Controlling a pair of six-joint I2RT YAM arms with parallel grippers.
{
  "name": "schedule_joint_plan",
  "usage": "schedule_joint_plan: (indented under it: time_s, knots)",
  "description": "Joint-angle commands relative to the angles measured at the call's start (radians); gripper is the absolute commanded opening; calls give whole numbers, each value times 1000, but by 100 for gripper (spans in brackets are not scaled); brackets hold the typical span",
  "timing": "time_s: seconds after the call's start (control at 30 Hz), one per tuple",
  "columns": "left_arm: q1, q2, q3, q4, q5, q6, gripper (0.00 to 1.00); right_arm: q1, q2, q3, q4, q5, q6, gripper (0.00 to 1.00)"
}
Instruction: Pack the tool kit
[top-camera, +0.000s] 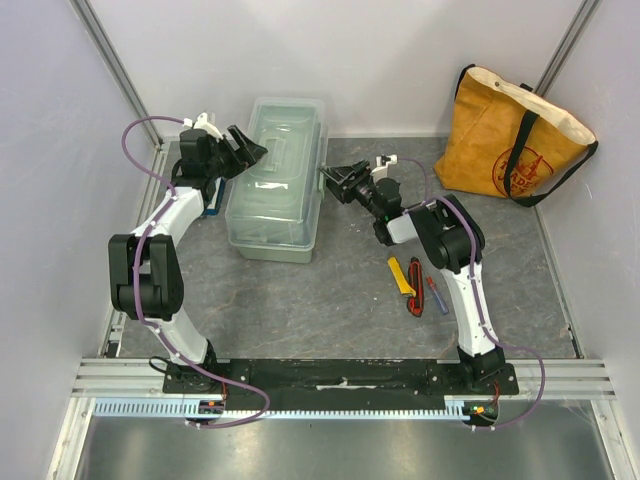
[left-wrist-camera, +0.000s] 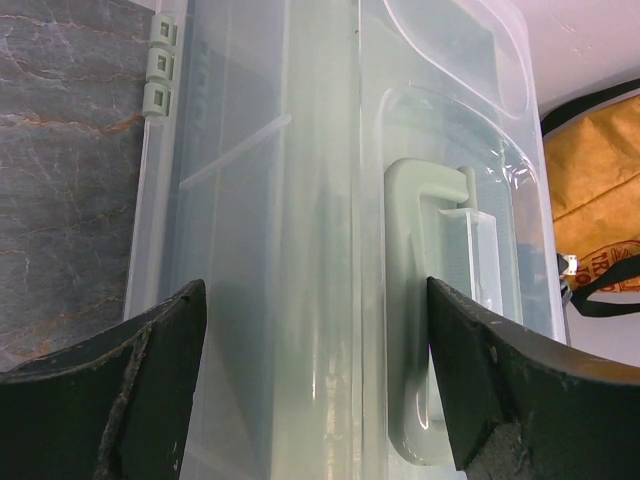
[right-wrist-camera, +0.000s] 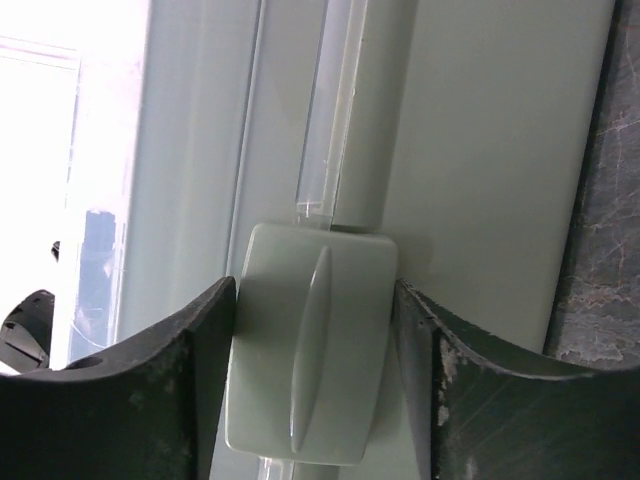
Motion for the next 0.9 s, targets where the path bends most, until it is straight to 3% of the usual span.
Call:
schedule_joint_plan:
  time_s: [0.0,0.1,0.37,0.87]
  knots:
    - [-278,145,-95,-308,520,-167,70,235,-81,118,-82,-381,-158,62]
    - [-279,145,-98,-308,520,-167,68,233,-92,110,-100,-349,-159,51]
    - [-285,148,-101,-310,515,-164,66,242,-135,101,-186,-264,-202,42]
    - [-284,143,-89,-348,471,-145,65,241,-193,72,-400,-158,-291,42]
